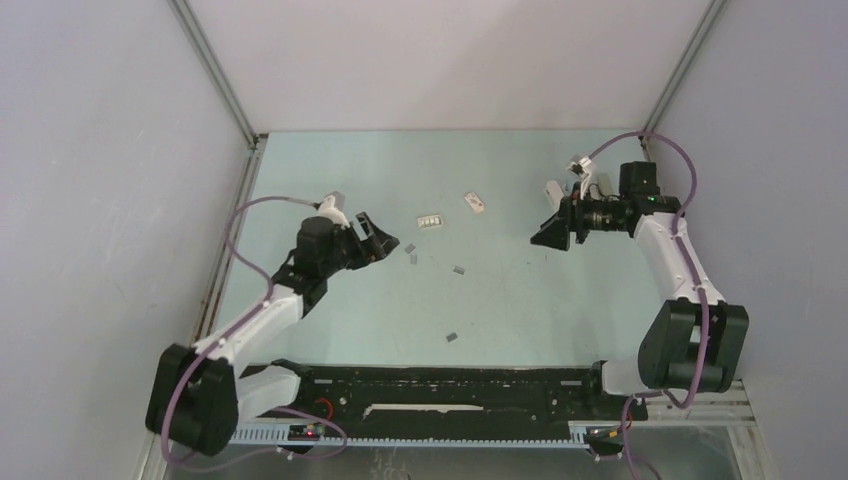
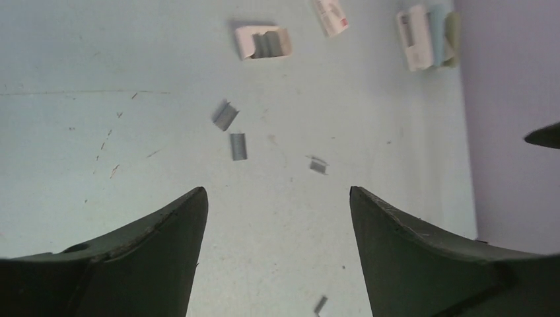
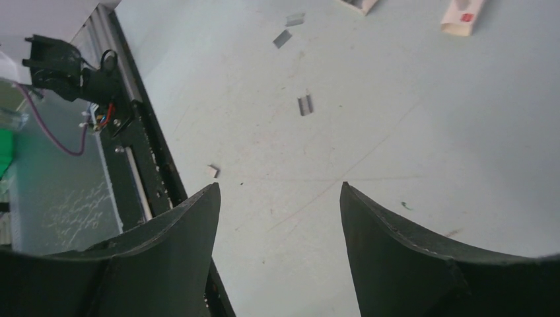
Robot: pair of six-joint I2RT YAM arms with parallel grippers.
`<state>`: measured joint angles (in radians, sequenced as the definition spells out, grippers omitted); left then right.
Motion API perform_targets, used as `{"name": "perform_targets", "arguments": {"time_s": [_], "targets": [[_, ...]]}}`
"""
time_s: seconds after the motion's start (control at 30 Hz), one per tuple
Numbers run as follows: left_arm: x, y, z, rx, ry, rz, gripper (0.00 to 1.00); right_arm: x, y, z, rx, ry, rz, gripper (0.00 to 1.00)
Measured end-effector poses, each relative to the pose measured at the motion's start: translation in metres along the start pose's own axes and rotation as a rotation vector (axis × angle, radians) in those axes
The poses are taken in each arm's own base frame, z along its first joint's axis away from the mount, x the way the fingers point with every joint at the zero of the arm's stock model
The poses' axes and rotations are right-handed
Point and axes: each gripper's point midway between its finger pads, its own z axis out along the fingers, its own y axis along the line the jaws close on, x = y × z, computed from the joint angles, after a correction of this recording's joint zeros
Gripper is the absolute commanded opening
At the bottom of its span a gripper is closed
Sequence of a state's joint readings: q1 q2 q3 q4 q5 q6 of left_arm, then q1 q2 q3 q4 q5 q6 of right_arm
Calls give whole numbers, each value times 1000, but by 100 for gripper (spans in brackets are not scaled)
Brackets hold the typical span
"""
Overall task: Unload the staples from the stapler
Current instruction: Pick up the staple from the center of the board.
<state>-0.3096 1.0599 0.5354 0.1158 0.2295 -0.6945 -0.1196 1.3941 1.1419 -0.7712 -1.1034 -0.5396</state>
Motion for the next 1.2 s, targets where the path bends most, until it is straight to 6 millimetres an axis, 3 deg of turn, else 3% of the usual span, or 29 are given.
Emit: {"name": "perform_targets", "arguments": {"time_s": [0.2, 0.4, 0.57, 0.83, 1.2], "targets": [[12, 15, 34, -120, 117, 76, 60, 12, 13, 26, -76, 52, 28, 76], [24, 30, 68, -190, 234, 180, 44, 8, 24, 27, -88, 49, 6, 76], [37, 34, 98, -217, 381, 293, 48, 1, 33, 21, -92, 26, -24, 76], [28, 22, 115, -225, 437, 423, 52, 8, 45, 36, -144, 69, -34, 76], [39, 40, 120, -284, 556, 517, 47, 12, 26, 31, -101, 65, 10, 76]]}}
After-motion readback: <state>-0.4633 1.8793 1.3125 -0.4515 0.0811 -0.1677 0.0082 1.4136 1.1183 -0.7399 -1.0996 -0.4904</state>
